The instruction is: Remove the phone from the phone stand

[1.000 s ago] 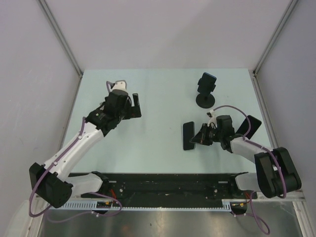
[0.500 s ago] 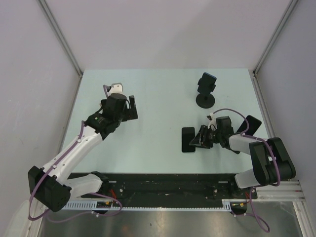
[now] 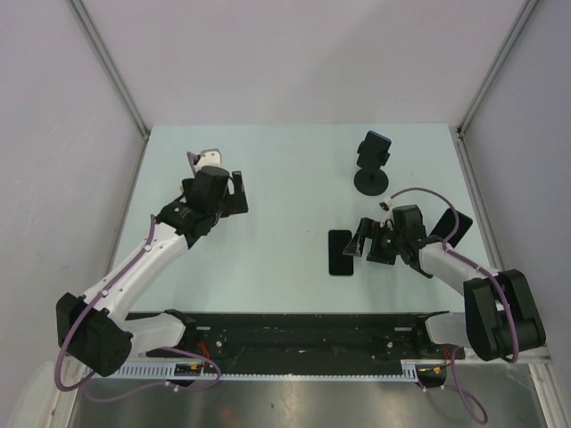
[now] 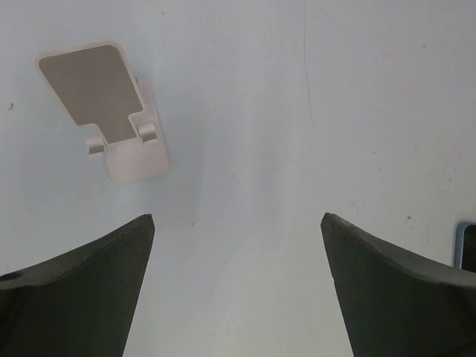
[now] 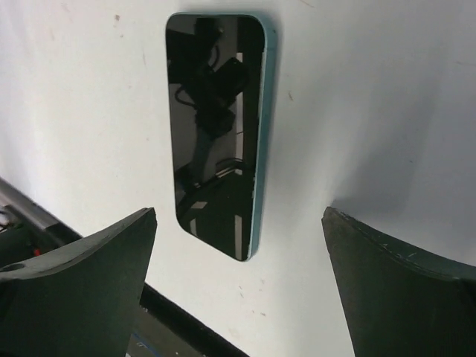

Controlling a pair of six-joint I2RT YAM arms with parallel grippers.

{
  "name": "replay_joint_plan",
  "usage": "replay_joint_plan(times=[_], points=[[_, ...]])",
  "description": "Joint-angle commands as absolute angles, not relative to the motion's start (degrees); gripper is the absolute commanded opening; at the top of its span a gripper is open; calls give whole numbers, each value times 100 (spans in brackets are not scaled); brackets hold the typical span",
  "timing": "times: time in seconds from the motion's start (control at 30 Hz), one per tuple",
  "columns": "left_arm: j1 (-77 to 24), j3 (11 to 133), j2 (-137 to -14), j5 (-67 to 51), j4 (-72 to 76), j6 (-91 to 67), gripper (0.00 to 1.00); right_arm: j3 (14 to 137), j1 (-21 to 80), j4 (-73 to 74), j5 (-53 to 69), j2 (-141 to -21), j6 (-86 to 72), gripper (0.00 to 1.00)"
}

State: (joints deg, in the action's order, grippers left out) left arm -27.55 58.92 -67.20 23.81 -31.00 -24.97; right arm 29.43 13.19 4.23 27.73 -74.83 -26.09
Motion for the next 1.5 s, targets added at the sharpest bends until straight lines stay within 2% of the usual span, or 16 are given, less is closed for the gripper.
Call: replay_joint_plan(times=[0.0,0.2,0.3,0.43,0.67,0.97,1.1,1.2,1.23,1.33,1.43,1.47], points=[[-2689,5906,-6829,2452,-2944,-2540,100,3427,1572,1475,1619,-7032,-2189,100],[-2576,5819,-6961,2891,-2962,-2593,100,4261,2109,1951,854,-6320,-1864,100],[-2050,5661,-7022,2726,-2953,-2733,100,4499,2241,1960,712,-6074,-1741,100],[-1180,5625,-7503,2391,-2892,-2769,100,4553,2294,1776,712,-5836,-1626,100],[-712,6379,-8690,2128,-2497,-2329,100,4553,2311,1521,685,-5766,-1442,100],[-361,6846,-9544,2153,-2180,-2154,98,4553,2294,1336,677,-5748,-1275,100],[-308,6952,-9703,2092,-2101,-1987,87,4553,2268,1292,790,-5766,-1152,100],[-308,7048,-9817,2013,-2039,-1802,68,4553,2233,1239,914,-5809,-1108,100],[-308,7118,-9843,1978,-2013,-1750,54,4553,2215,1231,949,-5818,-1099,100],[-281,7320,-9931,1847,-1890,-1233,31,4553,2162,1169,1037,-5827,-1046,100],[-211,7741,-10176,1723,-1776,-671,22,4553,2127,1073,1177,-5827,-985,100],[-185,7891,-10256,1566,-1758,-546,21,4553,2092,1029,1213,-5836,-976,100]])
